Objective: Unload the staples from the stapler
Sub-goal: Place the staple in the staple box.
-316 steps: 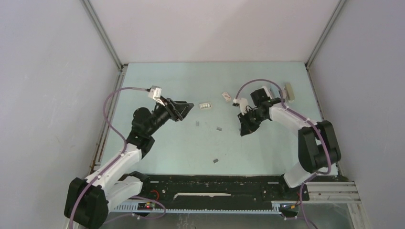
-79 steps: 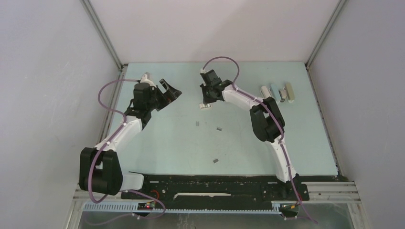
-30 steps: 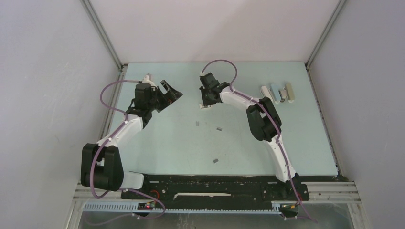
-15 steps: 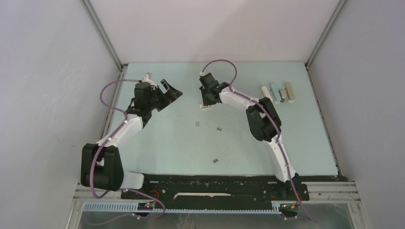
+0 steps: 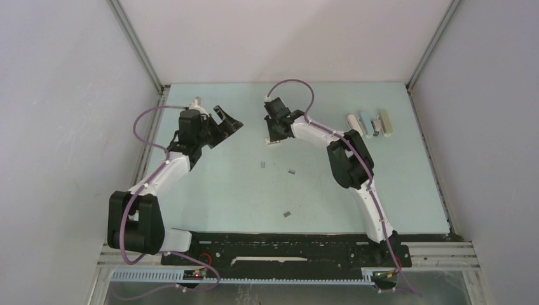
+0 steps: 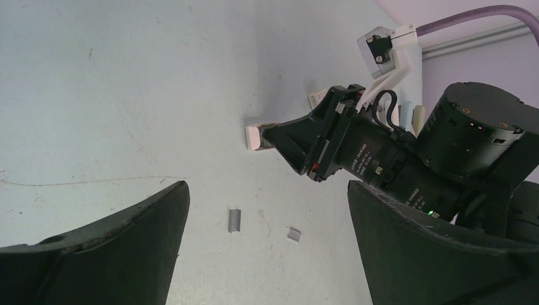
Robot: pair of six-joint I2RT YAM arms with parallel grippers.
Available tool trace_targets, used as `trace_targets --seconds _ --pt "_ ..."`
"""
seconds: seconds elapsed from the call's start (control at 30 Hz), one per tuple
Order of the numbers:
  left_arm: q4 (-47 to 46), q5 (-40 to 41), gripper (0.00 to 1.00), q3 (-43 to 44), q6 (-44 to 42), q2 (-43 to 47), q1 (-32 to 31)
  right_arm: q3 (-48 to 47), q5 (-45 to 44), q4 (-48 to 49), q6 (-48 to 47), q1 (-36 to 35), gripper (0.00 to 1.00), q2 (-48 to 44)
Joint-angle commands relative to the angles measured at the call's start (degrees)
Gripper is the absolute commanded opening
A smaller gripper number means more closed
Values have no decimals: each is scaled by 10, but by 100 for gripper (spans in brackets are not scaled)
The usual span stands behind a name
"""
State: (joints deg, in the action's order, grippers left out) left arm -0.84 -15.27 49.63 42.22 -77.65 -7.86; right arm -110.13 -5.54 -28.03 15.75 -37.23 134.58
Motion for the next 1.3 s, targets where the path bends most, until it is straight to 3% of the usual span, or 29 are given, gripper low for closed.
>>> trace_targets --seconds 0.0,0.17,0.33,0.57,0.63,0.9,1.1,1.27 --pt "-10 -6 100 50 -8 13 5 -32 -9 5 -19 -9 29 -38" --pt "5 -15 100 68 -41 21 7 -32 3 5 -29 -8 28 -63" --pt "30 -51 100 78 -70 22 9 -26 108 -2 -50 0 28 -95" --pt "76 -81 100 62 -100 33 8 14 443 -42 -140 58 28 -160" --pt "78 -80 100 45 -97 36 2 46 490 -45 -152 71 28 -179" --pt "142 -7 98 62 -102 -14 -85 175 543 -43 -209 98 32 -272" --pt "213 105 98 115 -112 -57 -153 277 569 -29 -248 117 46 -341" --pt "235 134 98 145 -116 -91 -178 290 591 -18 -256 122 51 -349"
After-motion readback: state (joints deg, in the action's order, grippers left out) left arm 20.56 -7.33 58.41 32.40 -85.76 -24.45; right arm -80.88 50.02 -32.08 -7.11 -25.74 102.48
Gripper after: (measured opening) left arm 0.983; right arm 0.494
